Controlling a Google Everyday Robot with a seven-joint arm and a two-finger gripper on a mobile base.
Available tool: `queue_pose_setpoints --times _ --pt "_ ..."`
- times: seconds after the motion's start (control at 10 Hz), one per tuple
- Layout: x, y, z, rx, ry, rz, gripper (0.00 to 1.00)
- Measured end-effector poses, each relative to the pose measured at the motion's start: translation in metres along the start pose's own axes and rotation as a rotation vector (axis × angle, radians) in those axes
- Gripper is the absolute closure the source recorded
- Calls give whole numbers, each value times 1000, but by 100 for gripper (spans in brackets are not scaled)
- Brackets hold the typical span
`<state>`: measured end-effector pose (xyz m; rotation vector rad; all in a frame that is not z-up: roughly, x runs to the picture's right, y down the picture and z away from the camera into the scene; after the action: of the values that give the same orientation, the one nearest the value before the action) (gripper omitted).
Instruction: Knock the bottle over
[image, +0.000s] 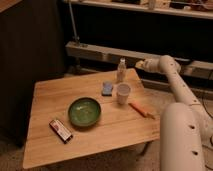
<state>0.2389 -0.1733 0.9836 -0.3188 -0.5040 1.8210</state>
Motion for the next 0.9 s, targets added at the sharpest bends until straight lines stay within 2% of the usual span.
queue_pose_setpoints --times 0.3,0.9 --pt "-14 9 6 -15 -2 -9 72" --pt "-15 7 5 -13 -3 -10 72"
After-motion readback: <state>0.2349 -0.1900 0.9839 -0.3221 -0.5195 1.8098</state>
